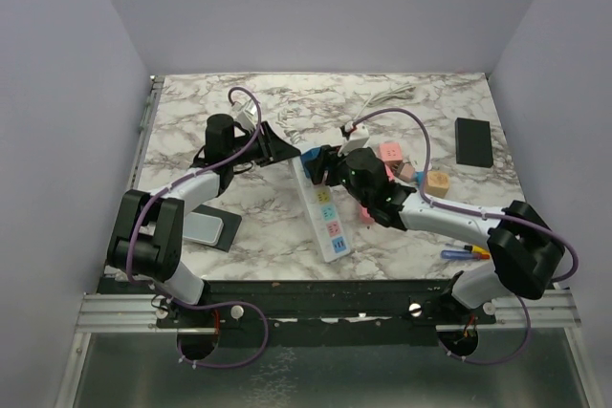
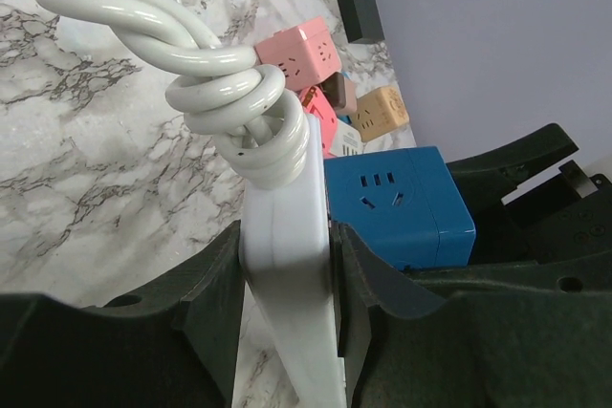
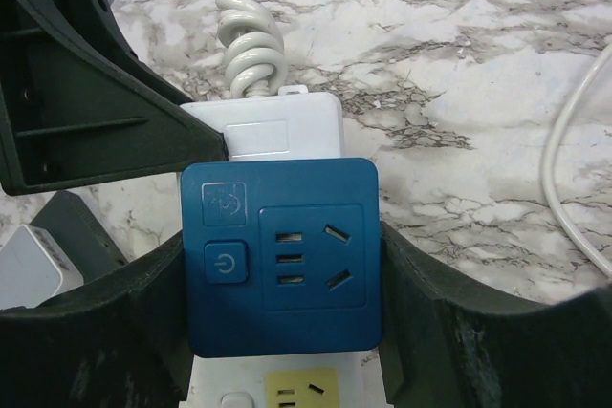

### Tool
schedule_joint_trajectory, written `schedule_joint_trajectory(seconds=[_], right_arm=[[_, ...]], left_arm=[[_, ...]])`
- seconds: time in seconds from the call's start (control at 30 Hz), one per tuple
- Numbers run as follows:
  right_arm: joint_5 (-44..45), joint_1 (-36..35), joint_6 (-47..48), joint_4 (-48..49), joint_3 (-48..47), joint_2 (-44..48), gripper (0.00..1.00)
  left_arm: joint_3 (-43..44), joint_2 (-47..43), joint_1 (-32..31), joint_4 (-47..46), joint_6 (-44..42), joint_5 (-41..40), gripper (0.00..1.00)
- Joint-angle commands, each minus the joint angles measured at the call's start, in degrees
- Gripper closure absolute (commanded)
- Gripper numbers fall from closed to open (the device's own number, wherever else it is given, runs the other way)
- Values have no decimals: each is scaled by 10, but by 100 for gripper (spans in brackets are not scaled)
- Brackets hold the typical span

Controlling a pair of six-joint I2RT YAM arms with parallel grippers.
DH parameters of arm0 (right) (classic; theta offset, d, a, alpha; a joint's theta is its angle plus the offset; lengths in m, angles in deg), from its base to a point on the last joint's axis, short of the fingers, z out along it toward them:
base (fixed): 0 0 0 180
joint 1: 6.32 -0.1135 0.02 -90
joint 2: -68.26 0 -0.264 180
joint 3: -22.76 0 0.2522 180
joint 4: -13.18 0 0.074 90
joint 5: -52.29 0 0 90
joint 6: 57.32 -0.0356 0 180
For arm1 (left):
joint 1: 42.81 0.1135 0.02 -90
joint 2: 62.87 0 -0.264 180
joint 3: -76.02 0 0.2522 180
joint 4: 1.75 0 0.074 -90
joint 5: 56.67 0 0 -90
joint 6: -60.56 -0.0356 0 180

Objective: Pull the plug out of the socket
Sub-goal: Place the socket at the center of the board.

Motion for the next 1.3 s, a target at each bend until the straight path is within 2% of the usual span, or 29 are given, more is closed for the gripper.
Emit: schedule_joint_trajectory(seconds=[0.0,0.27,0.57,0.9,1.1,1.27], right_arm=[[1,-18,30,92,-10,-5,99],[54,-69,107,79,-23,-26,99],[67,-65,63,84,-8,-15,100],[-151,63,-29,62,-5,-2,99],[-225,99,-33,41,-20,-8,99],[-250,102,-17,48,-18,-12,100]], left_arm=[[-12,11,-4,-7,-2,-9,100],[-7,17,-4,23,-21,-26,100],[-6,17,-4,32,-36,-28,100],[9,16,-4,65,-71,-22,100],[13,13,-4,78,-84,-28,100],[14,12,-5,87,-88,-40,100]])
